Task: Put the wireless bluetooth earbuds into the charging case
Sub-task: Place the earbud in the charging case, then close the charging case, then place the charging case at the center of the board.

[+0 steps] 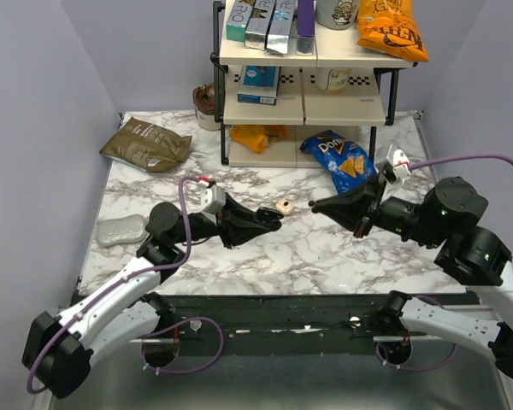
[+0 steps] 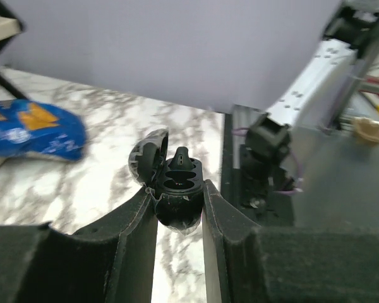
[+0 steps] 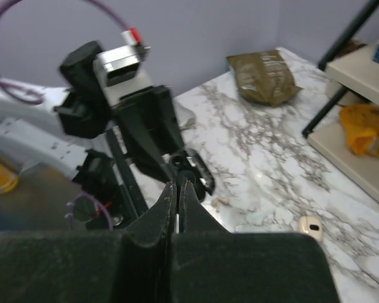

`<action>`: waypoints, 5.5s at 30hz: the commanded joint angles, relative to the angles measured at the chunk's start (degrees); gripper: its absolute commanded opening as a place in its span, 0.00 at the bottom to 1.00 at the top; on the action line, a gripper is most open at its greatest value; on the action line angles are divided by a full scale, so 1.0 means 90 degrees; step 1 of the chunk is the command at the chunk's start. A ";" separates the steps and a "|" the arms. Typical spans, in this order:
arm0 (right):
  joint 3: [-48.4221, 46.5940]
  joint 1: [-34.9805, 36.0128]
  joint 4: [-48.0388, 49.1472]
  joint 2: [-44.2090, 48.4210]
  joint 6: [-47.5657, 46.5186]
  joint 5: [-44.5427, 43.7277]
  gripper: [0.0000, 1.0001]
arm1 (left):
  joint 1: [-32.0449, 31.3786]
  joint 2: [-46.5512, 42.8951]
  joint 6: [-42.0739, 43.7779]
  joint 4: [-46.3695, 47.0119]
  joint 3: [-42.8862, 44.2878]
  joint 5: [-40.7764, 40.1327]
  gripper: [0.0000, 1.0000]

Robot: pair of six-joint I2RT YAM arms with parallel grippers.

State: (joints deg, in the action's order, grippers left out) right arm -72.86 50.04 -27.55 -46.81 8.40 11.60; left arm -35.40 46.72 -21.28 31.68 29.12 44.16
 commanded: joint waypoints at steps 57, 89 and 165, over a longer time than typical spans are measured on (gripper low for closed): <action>0.1299 0.0065 0.0366 -0.0356 -0.0348 0.1769 0.01 | -0.0940 0.1811 -0.0302 0.0699 0.1344 0.1714 0.00; 0.1084 0.0201 0.0239 -0.0307 -0.0250 0.0880 0.48 | -0.0940 0.1674 -0.0146 0.0494 0.1325 0.1412 0.00; 0.3701 0.0202 0.0951 0.0620 0.1371 -0.2685 0.44 | 0.1364 0.4085 -0.1269 -0.3286 0.2154 -0.3822 0.00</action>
State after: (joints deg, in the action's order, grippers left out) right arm -41.34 51.68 -23.46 -42.54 18.90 -14.98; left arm -24.27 80.03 -31.22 3.75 44.71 15.38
